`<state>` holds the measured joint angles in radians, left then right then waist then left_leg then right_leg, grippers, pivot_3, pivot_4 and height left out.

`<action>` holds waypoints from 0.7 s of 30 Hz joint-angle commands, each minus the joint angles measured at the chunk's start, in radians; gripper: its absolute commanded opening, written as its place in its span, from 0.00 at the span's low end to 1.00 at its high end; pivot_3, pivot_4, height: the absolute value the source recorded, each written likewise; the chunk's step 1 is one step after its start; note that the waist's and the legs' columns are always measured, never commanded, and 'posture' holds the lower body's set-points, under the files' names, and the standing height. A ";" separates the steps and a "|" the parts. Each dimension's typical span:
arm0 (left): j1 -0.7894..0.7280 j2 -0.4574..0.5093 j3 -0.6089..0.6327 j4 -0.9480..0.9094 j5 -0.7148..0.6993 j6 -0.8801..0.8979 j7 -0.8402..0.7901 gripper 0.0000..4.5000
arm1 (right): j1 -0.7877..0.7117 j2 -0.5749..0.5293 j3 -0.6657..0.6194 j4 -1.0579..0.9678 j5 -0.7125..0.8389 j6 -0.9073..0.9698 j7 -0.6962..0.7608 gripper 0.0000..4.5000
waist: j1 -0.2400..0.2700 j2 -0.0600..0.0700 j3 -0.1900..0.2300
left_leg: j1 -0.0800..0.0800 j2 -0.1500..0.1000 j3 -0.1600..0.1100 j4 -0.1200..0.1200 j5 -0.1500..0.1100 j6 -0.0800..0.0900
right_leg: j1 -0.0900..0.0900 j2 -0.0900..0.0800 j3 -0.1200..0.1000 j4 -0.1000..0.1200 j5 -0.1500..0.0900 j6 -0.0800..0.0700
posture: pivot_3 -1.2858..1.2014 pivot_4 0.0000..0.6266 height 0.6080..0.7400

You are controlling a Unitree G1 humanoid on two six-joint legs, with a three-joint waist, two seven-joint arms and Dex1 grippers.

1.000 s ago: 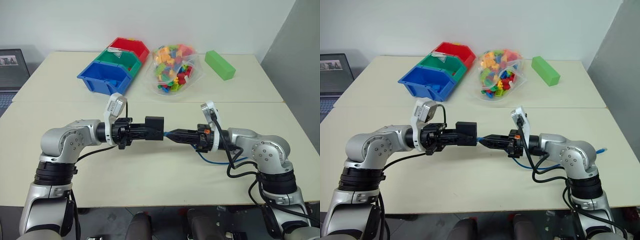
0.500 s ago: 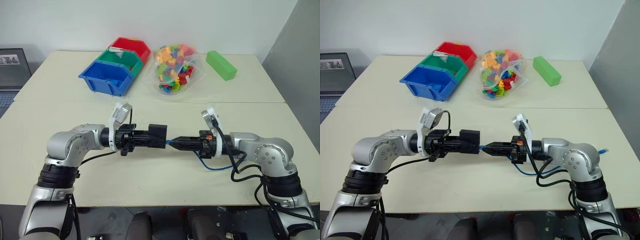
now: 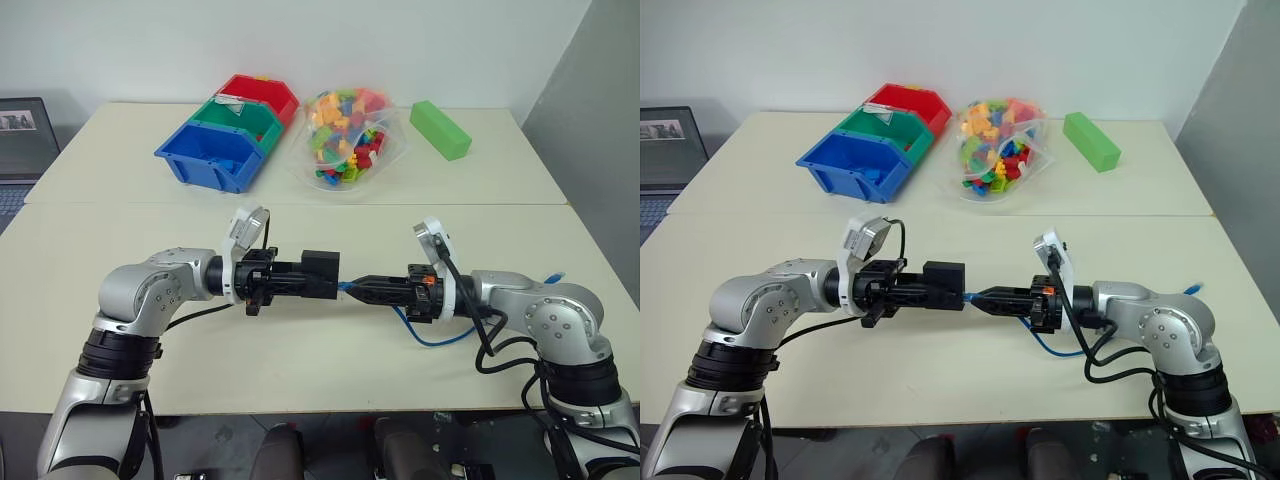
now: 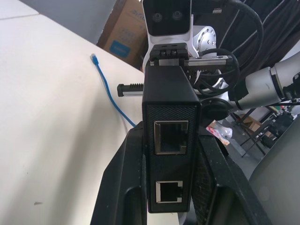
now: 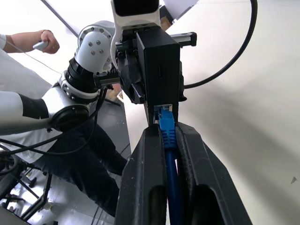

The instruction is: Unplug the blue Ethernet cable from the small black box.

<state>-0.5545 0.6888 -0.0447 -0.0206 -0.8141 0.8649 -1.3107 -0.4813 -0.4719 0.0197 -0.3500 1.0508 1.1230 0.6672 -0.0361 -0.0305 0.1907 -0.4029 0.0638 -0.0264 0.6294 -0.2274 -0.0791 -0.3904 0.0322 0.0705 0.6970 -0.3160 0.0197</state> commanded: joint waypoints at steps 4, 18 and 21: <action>0.023 0.041 0.040 -0.001 0.009 0.004 -0.002 0.18 | 0.002 0.030 -0.098 -0.041 0.086 -0.039 -0.054 0.16 | -0.001 0.000 0.000 | 0.000 0.000 0.000 0.000 0.000 0.000 | 0.000 0.000 0.000 0.000 0.000 0.000 | 0.52 0.24 1.00; 0.012 0.039 0.028 0.022 0.009 0.006 -0.023 0.18 | 0.014 0.045 0.008 -0.101 -0.052 -0.133 -0.061 0.16 | -0.003 0.000 0.000 | 0.000 0.000 0.000 0.000 0.000 0.000 | 0.000 0.000 0.000 0.000 0.000 0.000 | 0.52 0.24 1.00; 0.012 0.037 0.027 0.031 0.017 -0.001 -0.031 0.18 | 0.010 0.063 0.006 -0.090 -0.046 -0.154 -0.047 0.29 | -0.004 0.000 0.000 | 0.000 0.000 0.000 0.000 0.000 0.000 | 0.000 0.000 0.000 0.000 0.000 0.000 | 0.52 0.24 1.00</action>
<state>-0.5385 0.7181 -0.0316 0.0177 -0.7993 0.8710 -1.3264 -0.4544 -0.4151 0.0322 -0.4067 0.9991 1.0012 0.5942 -0.0397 -0.0303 0.1909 -0.4030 0.0638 -0.0264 0.6292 -0.2274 -0.0791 -0.3906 0.0324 0.0704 0.6969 -0.3161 0.0197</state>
